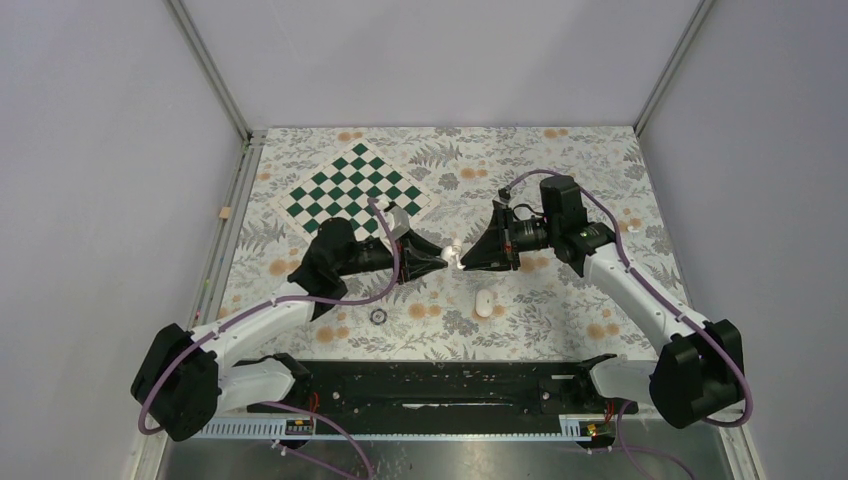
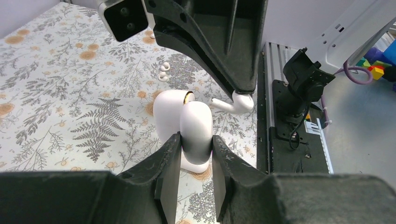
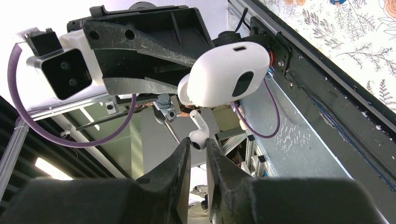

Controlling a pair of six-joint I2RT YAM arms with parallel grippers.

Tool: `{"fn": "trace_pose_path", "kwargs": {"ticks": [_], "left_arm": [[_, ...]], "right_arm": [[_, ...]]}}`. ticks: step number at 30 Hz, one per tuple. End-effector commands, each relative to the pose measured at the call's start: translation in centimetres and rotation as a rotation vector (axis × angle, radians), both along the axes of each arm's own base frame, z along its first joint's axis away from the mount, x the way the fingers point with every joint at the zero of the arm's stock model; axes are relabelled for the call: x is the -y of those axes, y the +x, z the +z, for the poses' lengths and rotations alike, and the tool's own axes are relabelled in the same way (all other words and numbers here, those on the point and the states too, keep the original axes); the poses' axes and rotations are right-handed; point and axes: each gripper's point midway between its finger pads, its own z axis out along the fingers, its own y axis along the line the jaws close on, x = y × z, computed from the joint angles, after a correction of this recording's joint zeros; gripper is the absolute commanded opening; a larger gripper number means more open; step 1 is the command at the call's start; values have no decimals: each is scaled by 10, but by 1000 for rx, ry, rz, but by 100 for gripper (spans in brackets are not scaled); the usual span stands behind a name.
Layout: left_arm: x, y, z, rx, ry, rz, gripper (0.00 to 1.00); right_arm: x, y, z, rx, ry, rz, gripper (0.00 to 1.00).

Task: Insert the wireless bluetooth earbuds into the charging case
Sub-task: Place the earbud in the charging case.

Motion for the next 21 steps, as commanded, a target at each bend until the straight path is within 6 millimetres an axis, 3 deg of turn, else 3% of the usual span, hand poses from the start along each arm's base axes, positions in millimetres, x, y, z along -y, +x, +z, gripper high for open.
{"fn": "trace_pose_path", "kwargs": {"ticks": [1,21], "left_arm": [[-3,-1,19,113,-24,14,0],[-2,-8,24,137,-24,6,0]], "right_arm": [[-5,-1,6,10,27,26,0],[-8,4,-1,-21,24,2,0]]}}
